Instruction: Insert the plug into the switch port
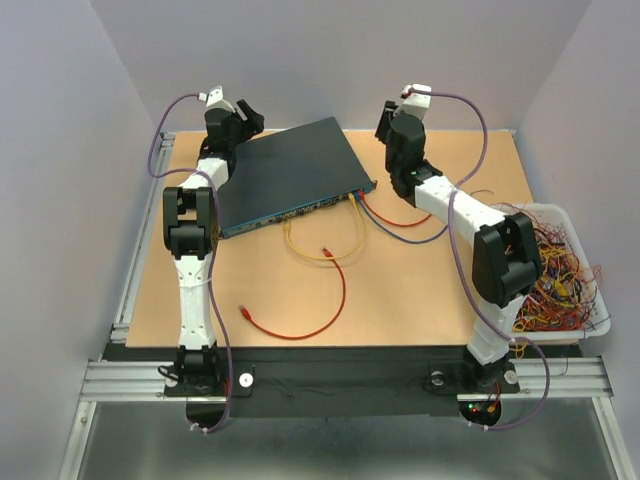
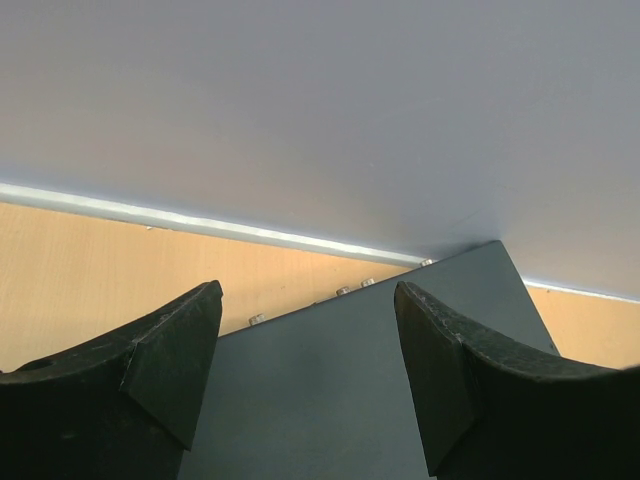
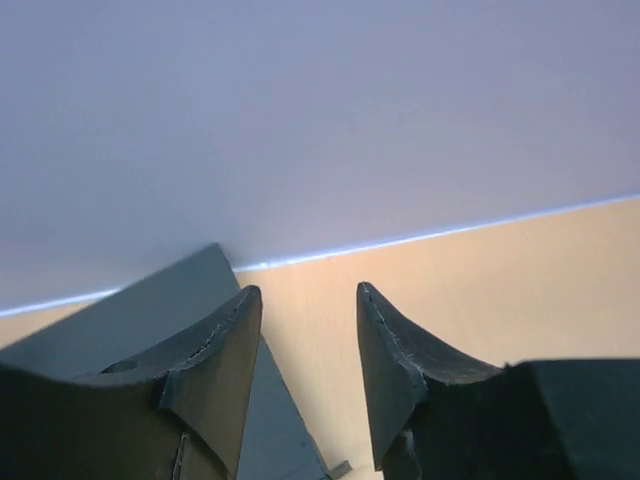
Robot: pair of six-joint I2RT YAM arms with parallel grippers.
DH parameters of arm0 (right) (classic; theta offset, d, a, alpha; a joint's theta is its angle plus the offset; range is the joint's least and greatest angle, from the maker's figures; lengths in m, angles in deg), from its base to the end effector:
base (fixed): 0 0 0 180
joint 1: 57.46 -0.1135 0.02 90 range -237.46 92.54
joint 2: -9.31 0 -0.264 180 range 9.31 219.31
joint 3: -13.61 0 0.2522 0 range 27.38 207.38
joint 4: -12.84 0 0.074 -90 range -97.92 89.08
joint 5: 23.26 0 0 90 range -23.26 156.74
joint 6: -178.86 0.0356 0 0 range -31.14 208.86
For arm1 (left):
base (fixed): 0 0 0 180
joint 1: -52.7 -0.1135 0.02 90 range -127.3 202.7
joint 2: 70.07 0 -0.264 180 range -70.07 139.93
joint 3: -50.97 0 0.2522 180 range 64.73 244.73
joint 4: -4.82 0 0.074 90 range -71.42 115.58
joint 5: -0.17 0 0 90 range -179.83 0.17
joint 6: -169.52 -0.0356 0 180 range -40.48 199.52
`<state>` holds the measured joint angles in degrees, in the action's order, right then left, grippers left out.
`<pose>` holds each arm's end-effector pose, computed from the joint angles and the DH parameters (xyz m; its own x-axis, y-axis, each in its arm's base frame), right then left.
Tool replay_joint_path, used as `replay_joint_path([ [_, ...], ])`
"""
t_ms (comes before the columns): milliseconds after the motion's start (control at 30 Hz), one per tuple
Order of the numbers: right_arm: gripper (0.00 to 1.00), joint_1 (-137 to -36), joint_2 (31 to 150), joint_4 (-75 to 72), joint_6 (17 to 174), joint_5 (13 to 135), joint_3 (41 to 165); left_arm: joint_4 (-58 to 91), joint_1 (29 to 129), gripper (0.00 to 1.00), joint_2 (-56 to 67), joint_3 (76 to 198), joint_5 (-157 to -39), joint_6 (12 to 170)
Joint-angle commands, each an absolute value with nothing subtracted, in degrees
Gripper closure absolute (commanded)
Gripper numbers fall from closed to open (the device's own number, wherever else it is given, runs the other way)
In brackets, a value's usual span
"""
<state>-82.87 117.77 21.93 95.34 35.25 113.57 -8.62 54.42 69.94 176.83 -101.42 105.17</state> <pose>0.4211 0.1795 0.3277 0.0212 0.1166 -0.9930 0.1042 0.9875 0.1182 0.5752 -0.0244 0.2202 -0.1108 -0.4209 -0.9003 0.2022 0.8774 -0.4351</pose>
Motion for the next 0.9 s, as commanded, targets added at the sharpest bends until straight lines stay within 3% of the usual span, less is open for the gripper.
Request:
replay_joint_path([
  [0,0.52,-84.5,116.6,24.3,97.8,34.0,110.5,-11.5,53.8,0.19,69.4,176.4,-102.0,105.1],
  [267,0.62,-87.7,115.1,18.7,100.7,40.1,105.2,-11.5,53.8,0.19,69.6,176.5,-102.1,105.2],
  [533,0.65,-90.8,110.5,17.0,99.2,50.7,97.2,-11.9,54.0,0.20,67.8,175.8,-102.5,105.1],
  [733,0.65,-94.8,103.4,10.5,104.1,54.3,91.3,-12.9,55.8,0.20,63.3,171.9,-105.0,107.5],
  [867,0.65,-99.5,96.4,8.7,107.8,53.5,84.3,-14.7,55.8,0.23,56.8,163.1,-109.6,111.2],
])
